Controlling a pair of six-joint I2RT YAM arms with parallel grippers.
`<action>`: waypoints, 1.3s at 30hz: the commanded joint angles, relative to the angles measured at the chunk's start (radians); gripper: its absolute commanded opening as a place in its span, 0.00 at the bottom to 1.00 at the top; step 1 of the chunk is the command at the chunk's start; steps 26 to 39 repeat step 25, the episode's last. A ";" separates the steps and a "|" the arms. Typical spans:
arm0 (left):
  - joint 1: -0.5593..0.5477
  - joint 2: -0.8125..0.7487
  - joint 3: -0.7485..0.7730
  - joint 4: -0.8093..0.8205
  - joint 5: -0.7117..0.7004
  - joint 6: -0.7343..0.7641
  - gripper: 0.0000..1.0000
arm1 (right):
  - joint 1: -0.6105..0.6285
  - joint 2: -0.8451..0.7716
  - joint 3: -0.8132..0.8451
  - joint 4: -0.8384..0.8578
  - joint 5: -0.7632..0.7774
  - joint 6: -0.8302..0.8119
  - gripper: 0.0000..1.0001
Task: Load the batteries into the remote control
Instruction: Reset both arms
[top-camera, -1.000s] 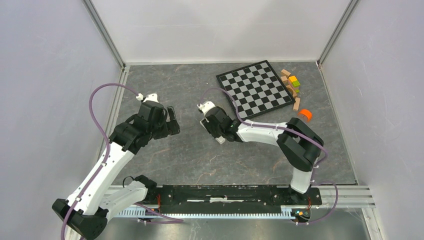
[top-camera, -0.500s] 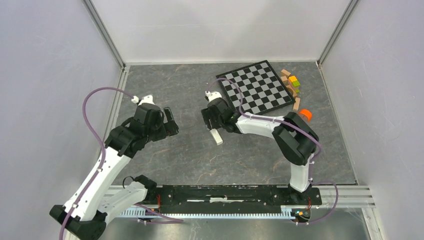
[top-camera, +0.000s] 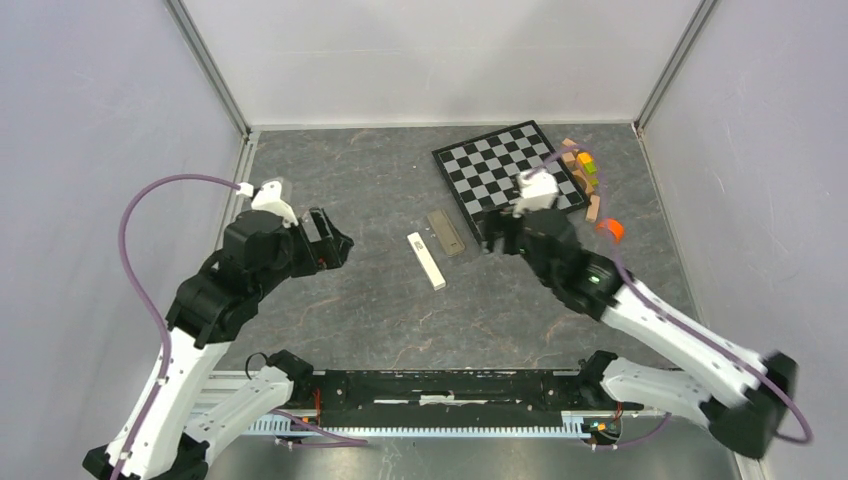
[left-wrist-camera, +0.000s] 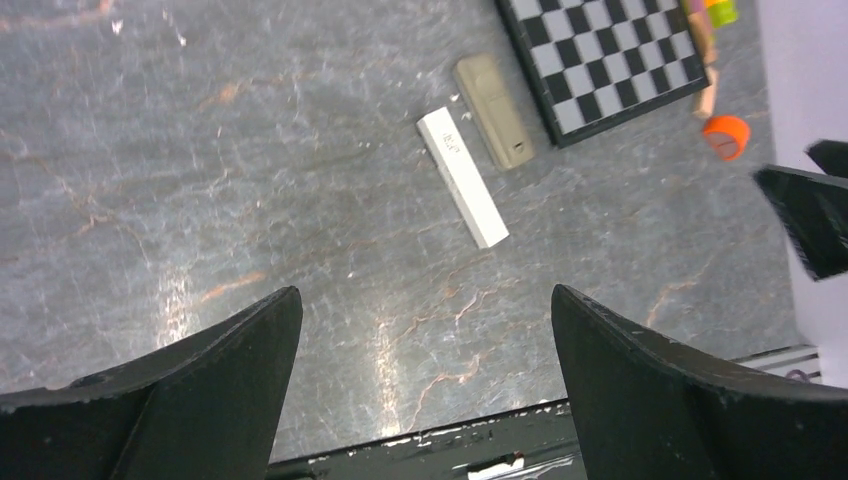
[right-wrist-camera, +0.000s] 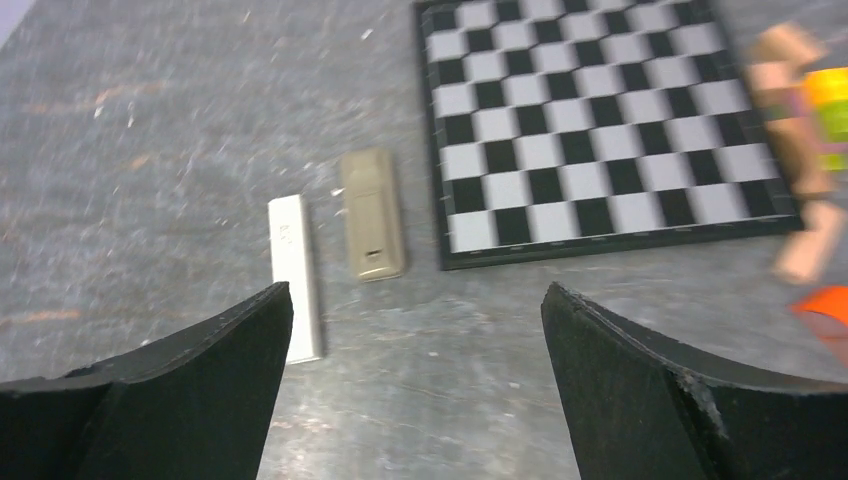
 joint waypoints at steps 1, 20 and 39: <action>0.002 -0.023 0.104 -0.008 0.019 0.087 1.00 | -0.003 -0.230 -0.006 -0.191 0.226 -0.082 0.98; 0.003 -0.138 0.316 -0.109 -0.140 0.147 1.00 | -0.003 -0.664 0.319 -0.385 0.580 -0.226 0.98; 0.003 -0.149 0.319 -0.119 -0.170 0.129 1.00 | -0.003 -0.674 0.315 -0.385 0.577 -0.220 0.98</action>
